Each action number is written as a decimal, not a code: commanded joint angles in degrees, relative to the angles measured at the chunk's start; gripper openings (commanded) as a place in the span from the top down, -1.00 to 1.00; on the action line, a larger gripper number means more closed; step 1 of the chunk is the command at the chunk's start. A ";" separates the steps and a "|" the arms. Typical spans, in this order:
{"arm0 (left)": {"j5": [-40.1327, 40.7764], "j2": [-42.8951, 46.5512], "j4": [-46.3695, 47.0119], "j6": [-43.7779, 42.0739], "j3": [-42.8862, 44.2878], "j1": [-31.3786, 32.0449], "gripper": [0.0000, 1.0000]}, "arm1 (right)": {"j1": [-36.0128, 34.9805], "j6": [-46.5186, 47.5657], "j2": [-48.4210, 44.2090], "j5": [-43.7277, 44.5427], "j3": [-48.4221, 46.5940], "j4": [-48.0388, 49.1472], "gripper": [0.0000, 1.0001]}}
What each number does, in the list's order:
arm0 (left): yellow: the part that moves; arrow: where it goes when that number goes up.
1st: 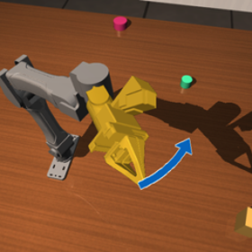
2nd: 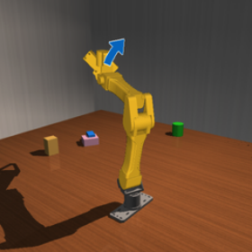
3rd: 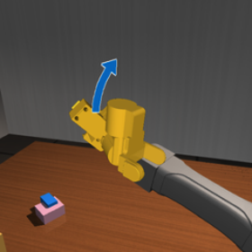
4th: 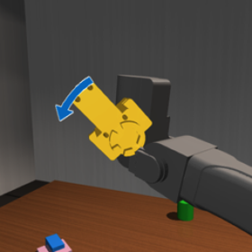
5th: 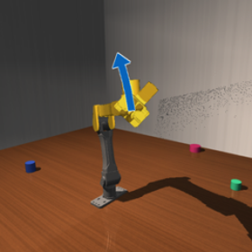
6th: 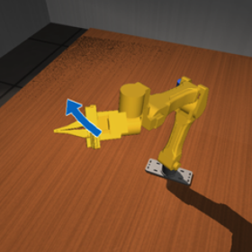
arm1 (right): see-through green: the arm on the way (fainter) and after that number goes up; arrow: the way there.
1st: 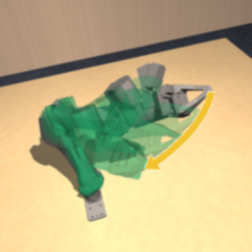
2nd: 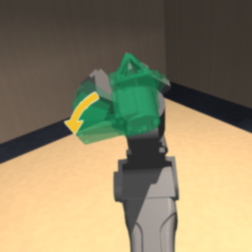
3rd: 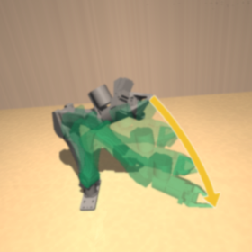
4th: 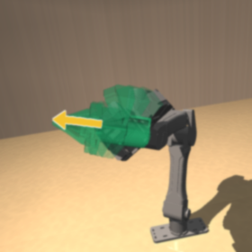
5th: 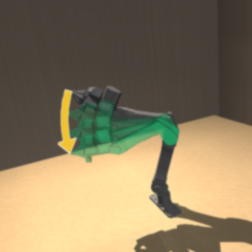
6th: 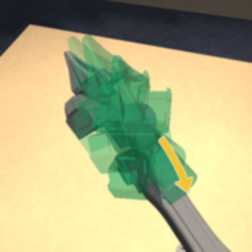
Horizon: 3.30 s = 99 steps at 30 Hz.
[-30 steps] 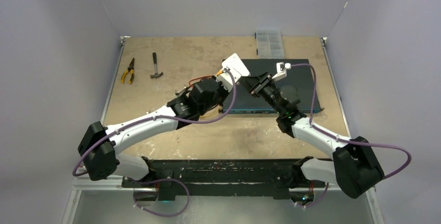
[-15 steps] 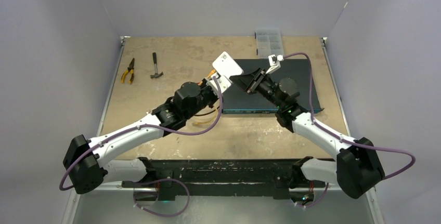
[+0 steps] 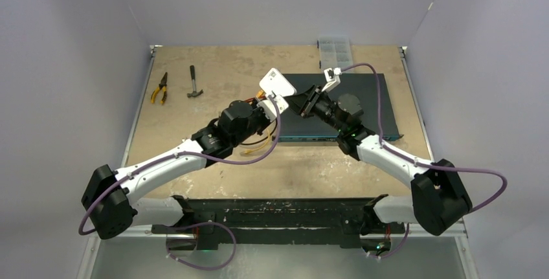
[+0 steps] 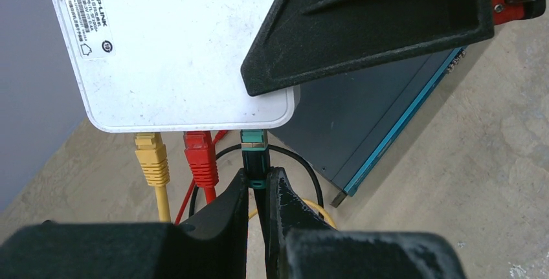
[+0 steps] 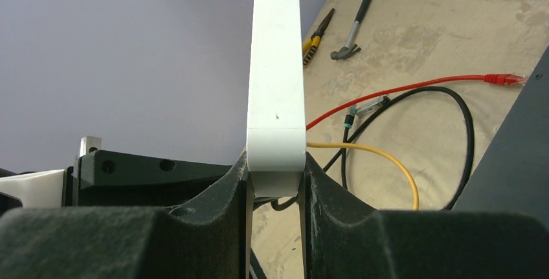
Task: Insert the plug into the switch port
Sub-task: Insert the connector into the switch port, then place the switch port at the center of the board.
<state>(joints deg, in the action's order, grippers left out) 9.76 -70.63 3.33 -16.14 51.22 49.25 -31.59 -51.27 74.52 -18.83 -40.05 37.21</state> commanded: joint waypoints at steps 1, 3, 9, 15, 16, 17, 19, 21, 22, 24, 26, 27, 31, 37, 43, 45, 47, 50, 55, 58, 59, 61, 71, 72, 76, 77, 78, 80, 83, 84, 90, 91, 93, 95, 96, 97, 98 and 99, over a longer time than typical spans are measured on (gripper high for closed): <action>-8.67 3.68 22.77 0.20 8.95 1.92 1.00 | -6.83 1.06 2.61 -15.43 -0.28 -9.47 1.00; -10.10 2.06 23.31 3.00 9.97 2.19 1.00 | -7.53 1.27 3.54 -15.41 -1.03 -9.44 1.00; -11.96 -0.78 29.24 6.72 10.54 2.34 1.00 | -10.15 1.20 5.99 -14.86 -2.38 -9.14 1.00; -9.94 1.68 31.20 5.45 11.73 1.65 1.00 | -10.60 1.22 6.60 -14.84 -0.82 -9.14 1.00; -9.98 2.17 31.72 6.33 11.59 1.05 1.00 | -10.60 1.39 6.77 -14.75 -0.76 -9.42 1.00; -10.57 2.57 32.15 7.17 11.42 0.22 1.00 | -10.64 1.50 6.89 -14.73 -0.63 -9.66 1.00; -12.11 2.91 32.44 8.39 11.39 -1.14 1.00 | -10.65 1.52 7.35 -14.95 -0.42 -9.54 1.00; -13.94 2.89 31.78 8.34 11.30 -1.35 1.00 | -10.57 1.52 7.43 -15.21 -0.38 -9.38 1.00; -15.38 2.78 30.83 8.31 11.27 -1.32 1.00 | -10.59 1.21 6.91 -15.62 -0.26 -9.01 1.00; -17.89 2.65 27.37 7.88 11.00 -1.31 1.00 | -10.33 -0.59 5.24 -15.66 0.12 -7.54 1.00; -18.62 3.39 24.42 7.77 9.16 -1.25 1.00 | -9.49 -1.12 3.16 -13.79 -0.73 -6.94 1.00; -18.61 3.86 23.04 7.89 7.83 -1.29 1.00 | -9.00 -1.30 2.14 -12.82 -1.41 -6.82 1.00; -16.71 6.63 17.40 10.08 2.67 -1.20 1.00 | -6.48 -1.82 -1.07 -9.09 -4.05 -7.11 1.00; -14.22 9.52 9.72 14.73 -1.13 -1.13 0.92 | -4.96 0.95 -3.30 -3.64 -7.78 -11.50 1.00; -14.24 12.09 4.63 15.70 -1.86 -1.17 0.54 | -4.12 -0.34 -3.45 -1.96 -6.98 -10.68 1.00; -14.55 12.62 3.09 17.65 -1.90 -1.14 0.43 | -3.87 -1.03 -3.66 -1.14 -6.11 -9.97 1.00; -15.06 13.30 1.52 18.55 -1.69 -1.13 0.28 | -3.59 -1.50 -3.77 -0.58 -5.59 -9.47 1.00; -15.68 14.48 -1.17 20.21 -0.96 -1.17 0.20 | -3.24 -1.77 -3.77 0.00 -5.24 -9.14 1.00; -11.72 16.30 -7.97 21.93 2.89 -1.24 0.04 | -1.78 -2.22 -3.37 0.13 -4.04 -7.92 1.00; -6.74 15.53 -12.88 22.15 6.67 -1.41 -0.04 | -0.33 -3.61 -2.71 -1.80 -2.45 -4.72 1.00; -5.21 15.25 -14.00 22.43 7.57 -1.70 -0.08 | 0.03 -4.08 -2.45 -1.90 -2.03 -3.64 1.00; -3.10 14.78 -15.73 22.83 8.88 -2.78 -0.12 | 0.42 -4.91 -1.60 -2.10 -1.63 -2.05 1.00; 11.84 18.58 -16.95 20.08 6.52 -5.28 -0.25 | 1.39 -5.41 9.28 -1.12 -12.54 2.01 1.00; 13.64 19.68 -16.26 18.85 5.71 -5.30 -0.27 | 1.69 -5.68 10.78 -1.19 -14.15 2.73 1.00; 20.64 23.59 -13.04 13.90 1.49 -5.26 -0.31 | 3.29 -7.40 17.05 -1.13 -20.72 4.47 1.00; 22.05 24.55 -12.14 13.24 0.38 -5.28 -0.31 | 3.60 -7.44 18.46 -0.67 -22.68 4.45 1.00; 22.99 25.34 -11.04 12.82 -0.99 -5.31 -0.33 | 3.91 -7.57 20.08 -0.46 -25.32 4.37 1.00; 23.53 26.40 -10.03 12.54 -2.89 -5.23 -0.35 | 4.52 -7.87 23.39 -0.80 -29.54 4.21 1.00; 23.40 26.12 -10.41 12.58 -4.18 -5.33 -0.37 | 4.87 -8.02 28.71 -0.53 -35.79 2.60 1.00; 23.33 25.64 -10.71 12.62 -4.43 -5.39 -0.37 | 4.87 -8.18 31.14 -0.51 -37.53 2.28 1.00; 23.42 24.43 -10.82 11.78 -5.17 -5.36 -0.41 | 5.01 -9.82 41.23 -0.43 -44.73 0.60 1.00; 23.26 24.61 -10.62 11.75 -5.33 -5.46 -0.42 | 5.05 -10.08 42.61 -0.62 -45.41 0.47 1.00; 23.23 25.06 -10.22 11.60 -5.67 -5.48 -0.43 | 5.05 -10.33 44.75 -1.00 -46.24 0.20 1.00; 22.93 25.39 -10.12 11.65 -5.78 -5.45 -0.43 | 5.14 -9.95 46.11 -0.84 -46.57 -0.18 0.87; 22.54 25.48 -10.10 11.61 -5.78 -5.48 -0.43 | 5.18 -9.60 46.74 -0.70 -46.83 -0.80 0.79; 22.25 25.60 -10.11 11.65 -5.83 -5.48 -0.43 | 5.22 -8.92 47.49 -0.68 -47.43 -1.71 0.70; 22.04 25.63 -10.10 11.74 -5.82 -5.42 -0.43 | 5.30 -8.21 48.46 -0.85 -48.30 -3.22 0.61; 21.93 25.65 -10.10 11.75 -5.80 -5.48 -0.43 | 5.31 -7.49 49.35 -1.25 -49.10 -4.17 0.54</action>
<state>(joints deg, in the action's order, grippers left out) 31.94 -45.91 -9.41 -3.73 45.78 44.21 -26.57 -60.64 123.48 -20.08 -83.79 34.09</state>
